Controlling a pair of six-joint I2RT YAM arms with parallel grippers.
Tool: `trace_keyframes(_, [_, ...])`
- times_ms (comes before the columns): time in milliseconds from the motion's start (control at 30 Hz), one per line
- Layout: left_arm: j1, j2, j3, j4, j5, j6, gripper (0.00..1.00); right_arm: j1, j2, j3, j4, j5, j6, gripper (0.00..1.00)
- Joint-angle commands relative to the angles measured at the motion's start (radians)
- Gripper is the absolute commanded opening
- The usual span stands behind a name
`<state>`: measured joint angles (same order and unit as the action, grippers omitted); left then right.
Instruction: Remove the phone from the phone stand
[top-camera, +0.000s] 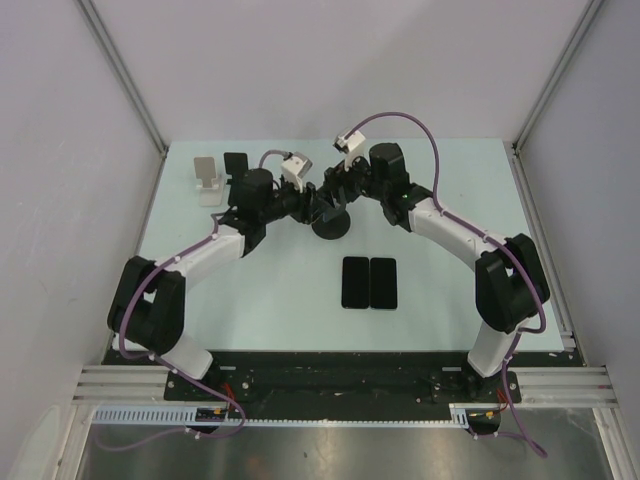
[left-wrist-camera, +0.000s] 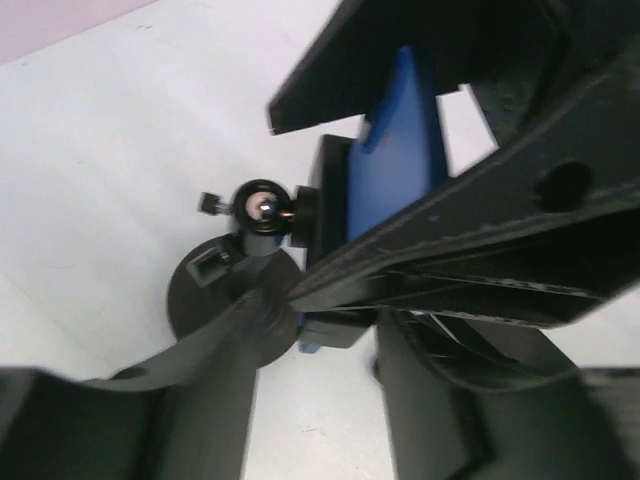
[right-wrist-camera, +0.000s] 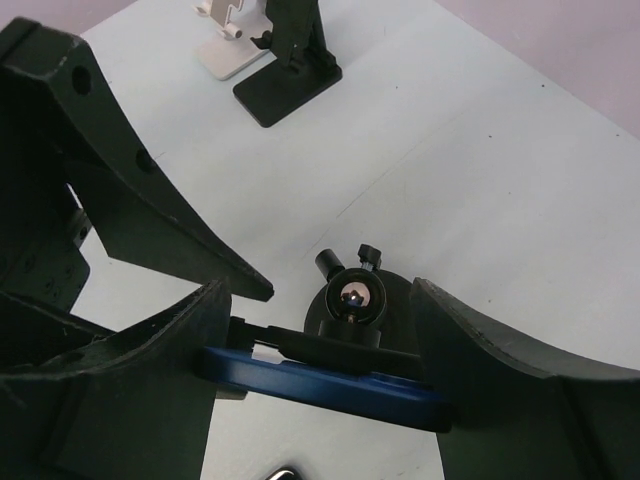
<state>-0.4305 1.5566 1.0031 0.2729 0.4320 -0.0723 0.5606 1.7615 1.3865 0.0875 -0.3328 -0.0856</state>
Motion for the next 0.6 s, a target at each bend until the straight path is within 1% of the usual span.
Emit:
trace_keyframes(0, [0.001, 0.020, 0.045, 0.045, 0.042, 0.020, 0.46, 0.007, 0.013, 0.045, 0.001, -0.051, 0.046, 0.00])
trace_keyframes(33, [0.002, 0.020, 0.042, 0.045, 0.040, 0.016, 0.41, 0.005, 0.012, 0.043, -0.005, -0.051, 0.047, 0.00])
trace_keyframes(67, [0.003, 0.020, 0.040, 0.045, 0.037, 0.014, 0.29, 0.001, 0.009, 0.043, -0.008, -0.054, 0.047, 0.00])
trace_keyframes(133, [0.004, 0.013, 0.029, 0.045, 0.028, -0.001, 0.15, -0.011, 0.000, 0.043, -0.015, -0.064, 0.059, 0.00])
trace_keyframes(167, [0.007, 0.011, 0.026, 0.045, 0.022, -0.007, 0.02, -0.022, -0.002, 0.043, -0.020, -0.089, 0.081, 0.00])
trace_keyframes(200, [0.013, 0.005, 0.022, 0.045, 0.022, -0.017, 0.00, -0.046, -0.004, 0.043, -0.023, -0.103, 0.081, 0.00])
trace_keyframes(300, [0.038, 0.002, 0.011, 0.049, 0.042, -0.053, 0.00, -0.085, -0.014, 0.043, -0.048, -0.136, 0.106, 0.00])
trace_keyframes(467, [0.090, -0.003, -0.008, 0.080, 0.099, -0.138, 0.00, -0.126, -0.023, 0.043, -0.071, -0.218, 0.110, 0.00])
trace_keyframes(567, [0.120, -0.003, -0.023, 0.115, 0.143, -0.208, 0.00, -0.137, -0.022, 0.040, -0.068, -0.241, 0.107, 0.00])
